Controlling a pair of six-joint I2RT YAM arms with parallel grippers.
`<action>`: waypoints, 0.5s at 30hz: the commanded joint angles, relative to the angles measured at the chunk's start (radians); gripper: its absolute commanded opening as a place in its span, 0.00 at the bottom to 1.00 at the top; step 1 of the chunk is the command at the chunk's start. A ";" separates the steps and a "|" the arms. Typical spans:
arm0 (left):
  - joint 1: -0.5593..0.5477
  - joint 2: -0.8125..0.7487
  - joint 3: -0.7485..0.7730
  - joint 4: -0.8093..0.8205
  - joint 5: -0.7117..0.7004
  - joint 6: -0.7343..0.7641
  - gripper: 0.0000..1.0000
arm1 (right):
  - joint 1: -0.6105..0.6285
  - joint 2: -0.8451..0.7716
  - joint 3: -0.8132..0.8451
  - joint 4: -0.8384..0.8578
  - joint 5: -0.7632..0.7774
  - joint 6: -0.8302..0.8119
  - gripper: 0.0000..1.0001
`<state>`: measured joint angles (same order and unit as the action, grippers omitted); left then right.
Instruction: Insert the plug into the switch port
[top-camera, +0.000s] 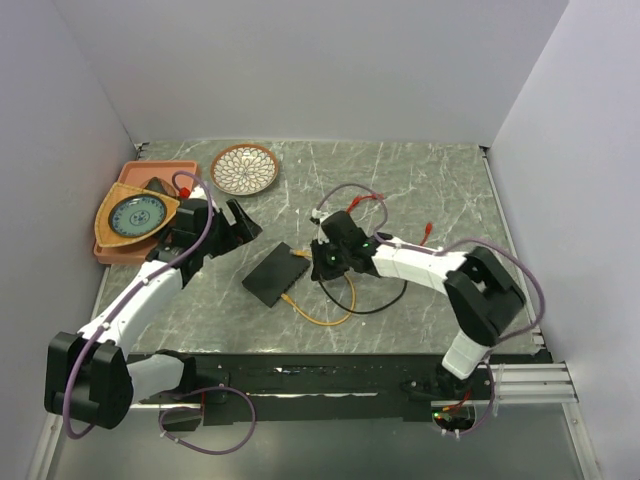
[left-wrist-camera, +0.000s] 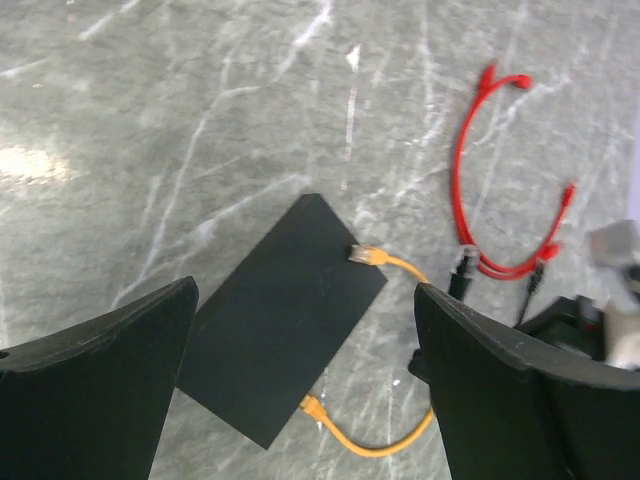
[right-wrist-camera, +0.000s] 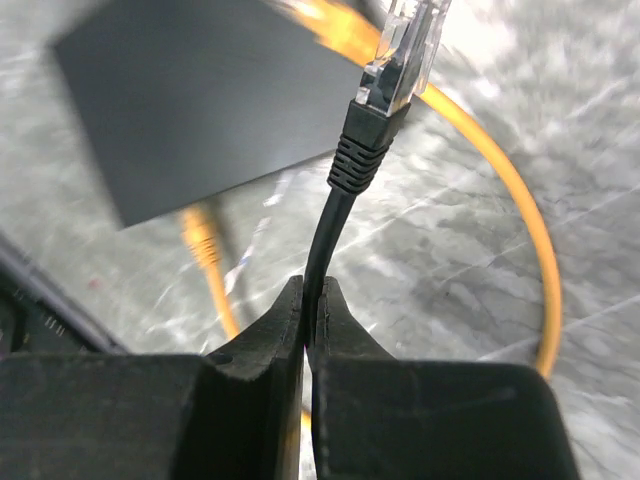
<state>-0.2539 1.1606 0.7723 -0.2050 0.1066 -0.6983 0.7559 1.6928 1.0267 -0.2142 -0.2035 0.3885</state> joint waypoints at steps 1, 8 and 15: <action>0.005 -0.042 -0.010 0.093 0.091 0.010 0.96 | 0.005 -0.129 -0.023 0.085 -0.100 -0.129 0.00; 0.005 -0.096 -0.080 0.312 0.329 -0.006 0.97 | 0.003 -0.200 -0.069 0.156 -0.310 -0.217 0.00; 0.002 -0.125 -0.157 0.479 0.490 -0.058 0.96 | 0.002 -0.214 -0.056 0.187 -0.369 -0.188 0.00</action>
<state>-0.2508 1.0649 0.6434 0.1013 0.4618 -0.7166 0.7559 1.5223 0.9565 -0.0914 -0.5018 0.2111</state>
